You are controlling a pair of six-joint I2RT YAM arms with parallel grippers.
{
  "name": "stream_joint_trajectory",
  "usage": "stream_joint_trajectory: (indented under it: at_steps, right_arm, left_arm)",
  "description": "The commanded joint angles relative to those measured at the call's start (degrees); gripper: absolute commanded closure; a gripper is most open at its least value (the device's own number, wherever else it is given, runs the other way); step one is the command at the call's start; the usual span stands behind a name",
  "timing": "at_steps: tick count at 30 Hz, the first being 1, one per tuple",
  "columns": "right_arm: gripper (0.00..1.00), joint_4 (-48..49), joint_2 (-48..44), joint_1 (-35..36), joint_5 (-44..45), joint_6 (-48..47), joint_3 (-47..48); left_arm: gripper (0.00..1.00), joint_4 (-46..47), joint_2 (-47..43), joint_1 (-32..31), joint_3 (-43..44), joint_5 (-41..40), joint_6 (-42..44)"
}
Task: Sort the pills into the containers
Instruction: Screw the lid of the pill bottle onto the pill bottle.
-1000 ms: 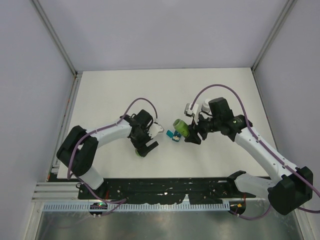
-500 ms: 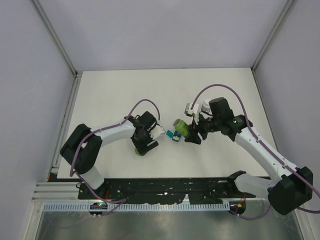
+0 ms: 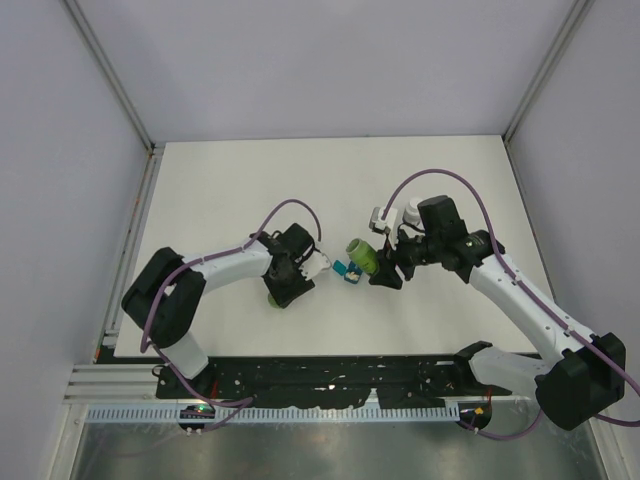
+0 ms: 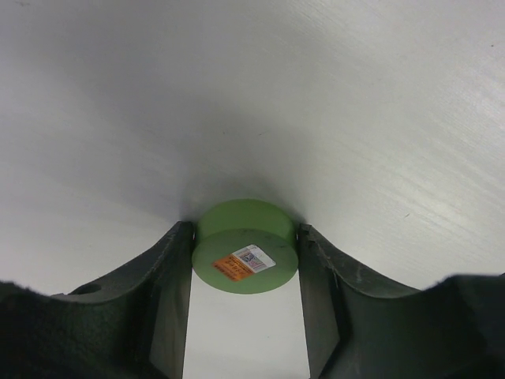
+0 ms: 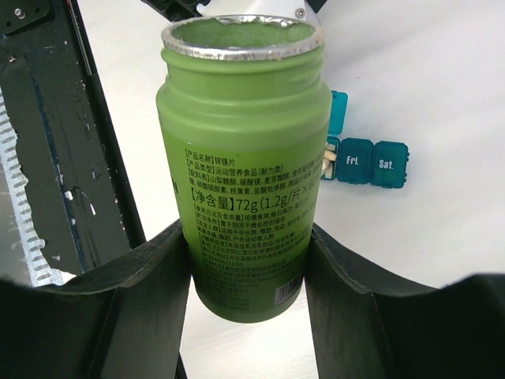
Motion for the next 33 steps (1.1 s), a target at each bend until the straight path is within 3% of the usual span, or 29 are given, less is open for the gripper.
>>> stream_joint_trajectory:
  at_steps: [1, 10, 20, 33]
  right_arm:
    - [0.94, 2.48, -0.42, -0.27, -1.63, 0.46, 1.15]
    - [0.94, 2.39, -0.51, -0.27, -1.19, 0.11, 1.24]
    - [0.94, -0.16, 1.86, -0.1, -4.0, -2.61, 2.9]
    - [0.94, -3.23, 7.22, 9.74, -3.83, -4.55, 9.58]
  left_arm:
    - [0.57, -0.66, 0.34, -0.39, 0.37, 2.02, 0.8]
    - [0.99, -3.03, -7.65, 1.37, 3.01, 7.63, 2.91]
    - [1.0, -9.88, -17.23, 11.56, 12.84, 31.71, 3.7]
    - [1.0, -15.6, -18.91, 12.27, 25.6, 51.58, 0.71]
